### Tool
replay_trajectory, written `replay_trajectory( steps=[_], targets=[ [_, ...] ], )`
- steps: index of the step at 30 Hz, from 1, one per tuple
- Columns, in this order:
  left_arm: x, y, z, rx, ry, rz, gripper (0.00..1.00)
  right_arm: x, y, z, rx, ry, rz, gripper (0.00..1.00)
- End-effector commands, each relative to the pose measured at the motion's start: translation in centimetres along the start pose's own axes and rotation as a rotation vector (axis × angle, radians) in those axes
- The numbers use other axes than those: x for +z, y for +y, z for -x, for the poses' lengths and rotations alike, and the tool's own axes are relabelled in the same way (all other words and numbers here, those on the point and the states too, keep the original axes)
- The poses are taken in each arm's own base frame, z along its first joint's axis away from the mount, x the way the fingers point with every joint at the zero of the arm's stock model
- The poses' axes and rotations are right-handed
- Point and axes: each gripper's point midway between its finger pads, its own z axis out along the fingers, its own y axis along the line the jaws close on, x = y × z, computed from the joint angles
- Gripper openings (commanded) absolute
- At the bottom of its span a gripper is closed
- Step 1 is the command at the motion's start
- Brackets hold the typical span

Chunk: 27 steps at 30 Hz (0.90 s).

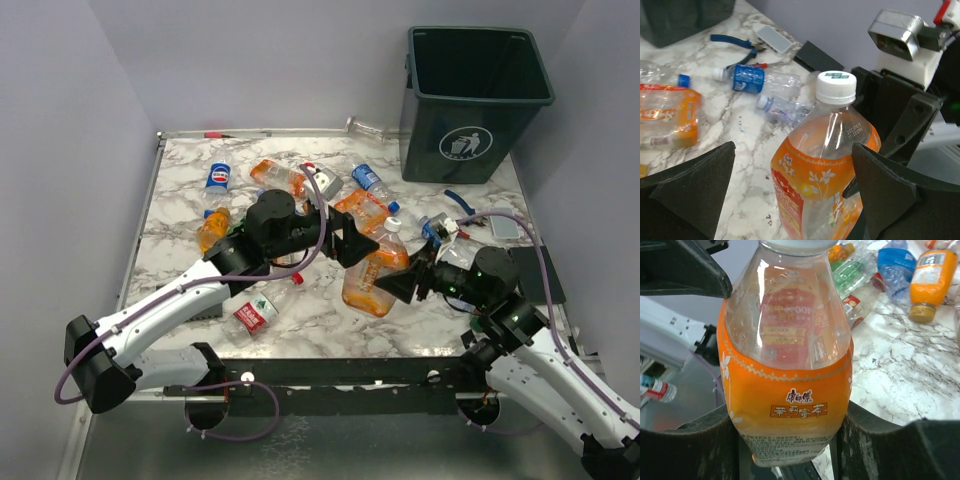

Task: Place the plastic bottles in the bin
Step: Pick up the plastic bottle at the center of the board.

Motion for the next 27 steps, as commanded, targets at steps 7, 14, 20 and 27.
replay_trajectory(
  steps=[7, 14, 20, 27],
  targets=[
    [-6.5, -6.7, -4.2, 0.069, 0.088, -0.441, 0.99, -2.9, 7.7, 4.9, -0.119, -0.039, 0.26, 0.36],
    [-8.4, -9.0, -4.0, 0.025, 0.045, -0.571, 0.99, -2.6, 10.2, 7.4, -0.118, -0.118, 0.396, 0.35],
    [-8.6, -10.4, -3.3, -0.031, 0.009, -0.666, 0.99, -2.0, 10.8, 8.2, -0.103, -0.146, 0.448, 0.35],
    [-7.6, -10.7, -3.5, -0.076, 0.029, -0.709, 0.99, -0.8, 10.6, 8.3, -0.098, -0.142, 0.477, 0.35]
  ],
)
